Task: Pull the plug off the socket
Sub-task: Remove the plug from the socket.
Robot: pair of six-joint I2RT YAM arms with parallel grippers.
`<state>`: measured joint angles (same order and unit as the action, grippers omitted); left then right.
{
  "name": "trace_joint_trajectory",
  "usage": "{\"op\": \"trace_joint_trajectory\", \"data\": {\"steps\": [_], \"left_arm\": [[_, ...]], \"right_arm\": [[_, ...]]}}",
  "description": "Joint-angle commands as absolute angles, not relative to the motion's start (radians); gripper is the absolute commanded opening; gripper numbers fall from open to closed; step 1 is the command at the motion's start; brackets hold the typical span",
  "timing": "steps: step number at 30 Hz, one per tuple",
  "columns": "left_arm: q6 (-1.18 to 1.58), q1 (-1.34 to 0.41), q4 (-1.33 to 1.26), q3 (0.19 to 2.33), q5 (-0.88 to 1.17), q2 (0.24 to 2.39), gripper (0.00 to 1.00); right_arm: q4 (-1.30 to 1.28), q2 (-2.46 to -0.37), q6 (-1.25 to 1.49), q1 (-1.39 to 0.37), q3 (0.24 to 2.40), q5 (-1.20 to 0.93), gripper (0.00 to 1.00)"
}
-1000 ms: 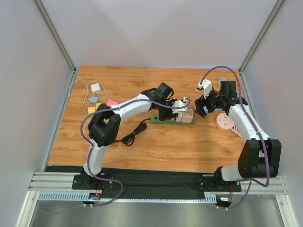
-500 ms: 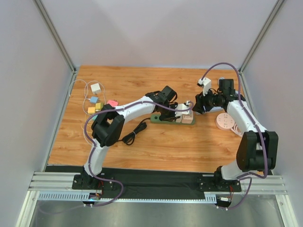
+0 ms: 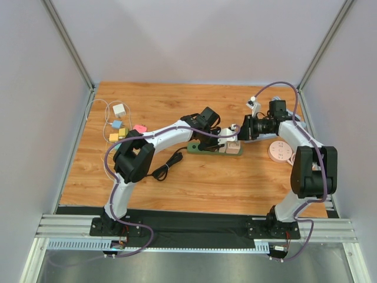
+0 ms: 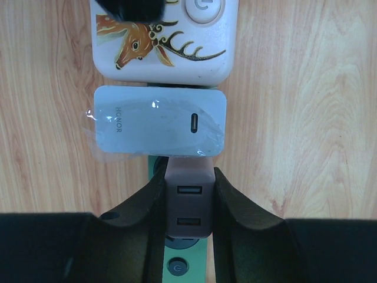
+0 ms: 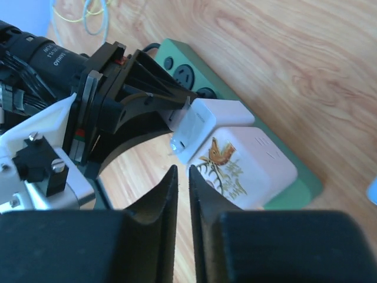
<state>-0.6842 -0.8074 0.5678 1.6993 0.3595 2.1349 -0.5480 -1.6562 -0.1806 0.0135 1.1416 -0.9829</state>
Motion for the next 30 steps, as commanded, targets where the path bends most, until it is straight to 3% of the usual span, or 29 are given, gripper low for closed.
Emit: {"op": "trace_joint_trajectory", "data": {"steps": [1, 10, 26, 30], "left_arm": [[-0.634, -0.813, 0.512, 1.687, 0.367, 2.083, 0.00], [-0.566, -0.813, 0.500, 1.697, 0.380, 2.075, 0.00], [-0.572, -0.821, 0.368, 1.571, 0.232, 1.980, 0.00], [-0.535, -0.821, 0.429, 1.618, 0.297, 1.985, 0.00]], "right_arm": [[-0.512, -1.700, -0.098, 0.005, 1.177, -1.103, 0.11], [-0.465, -1.793, -0.031, -0.074, 1.173, -1.103, 0.00], [-0.443, -1.907, 0.094, -0.066, 1.164, -0.726, 0.00], [-0.452, -1.916, 0.087, -0.064, 1.166, -0.692, 0.00]]}}
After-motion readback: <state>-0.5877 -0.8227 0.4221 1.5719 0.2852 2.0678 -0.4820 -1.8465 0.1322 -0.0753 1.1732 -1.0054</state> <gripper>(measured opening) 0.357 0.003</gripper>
